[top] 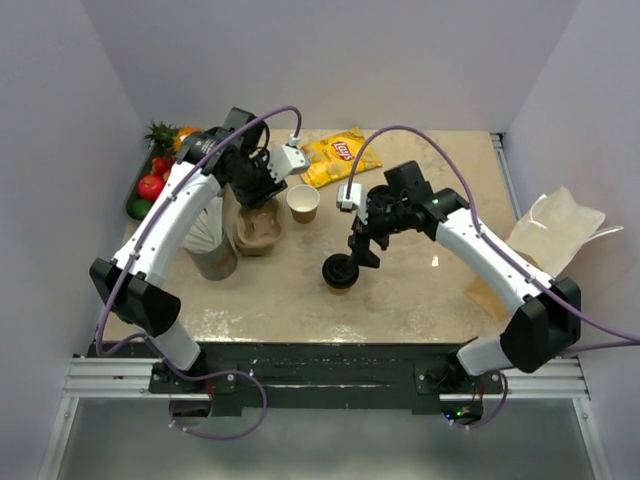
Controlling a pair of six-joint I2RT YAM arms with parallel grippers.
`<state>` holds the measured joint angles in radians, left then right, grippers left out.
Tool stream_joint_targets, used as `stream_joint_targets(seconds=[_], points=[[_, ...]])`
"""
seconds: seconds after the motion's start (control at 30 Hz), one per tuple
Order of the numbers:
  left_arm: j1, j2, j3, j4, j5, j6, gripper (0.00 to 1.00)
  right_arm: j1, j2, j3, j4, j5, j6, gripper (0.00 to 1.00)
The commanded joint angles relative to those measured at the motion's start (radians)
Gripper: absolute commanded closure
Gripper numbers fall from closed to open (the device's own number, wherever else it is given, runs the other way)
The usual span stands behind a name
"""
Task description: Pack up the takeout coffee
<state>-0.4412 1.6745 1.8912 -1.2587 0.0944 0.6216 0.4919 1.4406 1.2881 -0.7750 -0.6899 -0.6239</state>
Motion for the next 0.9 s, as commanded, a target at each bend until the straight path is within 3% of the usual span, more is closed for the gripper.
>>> stream_joint_targets(seconds=[0.0,0.1,0.23,0.43,0.5,0.57,0.87], points=[[0.002,-0.047,-0.07,0.079,-0.019,-0.057,0.6,0.097,-0.087,-0.068,0.124,0.098,-0.223,0.01],[0.005,-0.044,-0.081,0.085,-0.006,-0.101,0.6,0.172,-0.166,-0.141,0.194,0.11,-0.309,0.03],[0.019,-0.035,-0.09,0.119,-0.012,-0.161,0.6,0.296,-0.223,-0.215,0.139,0.078,-0.424,0.14],[0.045,-0.03,-0.107,0.128,-0.036,-0.207,0.61,0.451,-0.184,-0.303,0.002,0.082,-0.68,0.34],[0.053,-0.041,-0.107,0.125,-0.036,-0.209,0.61,0.471,-0.157,-0.326,-0.001,0.116,-0.76,0.46],[0.055,-0.053,-0.11,0.116,-0.03,-0.212,0.61,0.479,-0.117,-0.361,0.045,0.151,-0.792,0.56],[0.056,-0.078,-0.135,0.105,-0.022,-0.212,0.61,0.497,-0.016,-0.431,0.318,0.34,-0.767,0.73]])
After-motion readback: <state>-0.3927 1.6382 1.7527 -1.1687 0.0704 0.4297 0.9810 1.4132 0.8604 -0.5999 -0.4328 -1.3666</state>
